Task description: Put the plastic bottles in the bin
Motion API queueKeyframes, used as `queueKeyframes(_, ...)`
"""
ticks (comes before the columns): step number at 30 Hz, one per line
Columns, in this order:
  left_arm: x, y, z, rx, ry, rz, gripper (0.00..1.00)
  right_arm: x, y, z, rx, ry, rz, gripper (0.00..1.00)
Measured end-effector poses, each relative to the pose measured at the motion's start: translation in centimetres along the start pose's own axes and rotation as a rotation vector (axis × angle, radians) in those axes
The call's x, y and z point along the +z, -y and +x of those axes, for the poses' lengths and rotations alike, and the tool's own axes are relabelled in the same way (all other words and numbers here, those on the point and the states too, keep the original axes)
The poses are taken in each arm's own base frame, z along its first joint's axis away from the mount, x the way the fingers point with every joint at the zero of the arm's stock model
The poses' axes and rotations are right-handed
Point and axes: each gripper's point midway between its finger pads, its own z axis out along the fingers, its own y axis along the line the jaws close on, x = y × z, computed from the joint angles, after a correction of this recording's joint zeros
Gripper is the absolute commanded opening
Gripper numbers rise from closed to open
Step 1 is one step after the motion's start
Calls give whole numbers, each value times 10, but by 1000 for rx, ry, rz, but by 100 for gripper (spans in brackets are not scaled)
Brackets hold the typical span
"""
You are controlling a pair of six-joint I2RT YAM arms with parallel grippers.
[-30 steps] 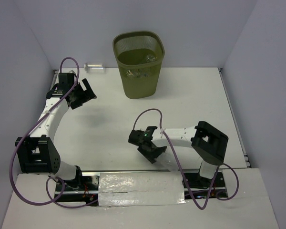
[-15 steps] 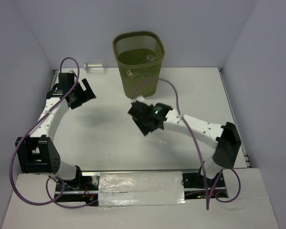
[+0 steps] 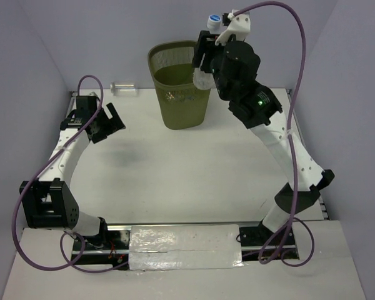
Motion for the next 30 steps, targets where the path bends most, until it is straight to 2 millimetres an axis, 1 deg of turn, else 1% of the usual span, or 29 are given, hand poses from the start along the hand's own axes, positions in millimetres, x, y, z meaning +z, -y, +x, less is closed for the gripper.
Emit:
queueKeyframes(2,0,2,0,-13,-1,9,100,19,-1,-11,31,79,20,56)
queueKeyframes(3,0,3,0,-26,-1,10,99,29,-1,-12,38,108,31,56)
queueKeyframes(6,-1,3,-1,-47,3,3,99,65,-2,-3,45,174,63,57)
queueKeyframes(9,-3,5,-6,-58,11,-1,99,103,-7,21,18,193,87,60)
queueKeyframes(11,-5,8,-13,-63,26,6,99,126,-12,41,-8,197,97,64)
queueKeyframes(12,-6,10,-16,-72,35,9,99,137,-14,53,-26,191,102,66)
queueKeyframes(13,-7,12,-19,-77,45,14,99,146,-16,66,-39,182,104,77)
queueKeyframes(14,-8,14,-22,-81,53,18,99,153,-17,77,-48,173,105,82)
queueKeyframes(15,-8,15,-25,-84,62,23,99,161,-18,92,-66,154,104,90)
queueKeyframes(16,-8,17,-27,-91,65,23,99,166,-19,102,-74,141,102,92)
queueKeyframes(18,-7,22,-36,-105,75,31,99,173,-22,120,-89,113,87,96)
queueKeyframes(19,-5,26,-42,-107,80,35,99,175,-23,125,-92,104,80,98)
queueKeyframes(21,-1,34,-55,-121,92,47,99,176,-25,126,-89,100,65,99)
queueKeyframes(24,5,44,-73,-137,107,62,99,175,-26,115,-78,121,47,100)
queueKeyframes(27,12,53,-89,-175,115,66,99,167,-25,99,-70,135,37,100)
queueKeyframes(30,23,65,-112,-212,132,72,99,145,-16,82,-67,132,35,100)
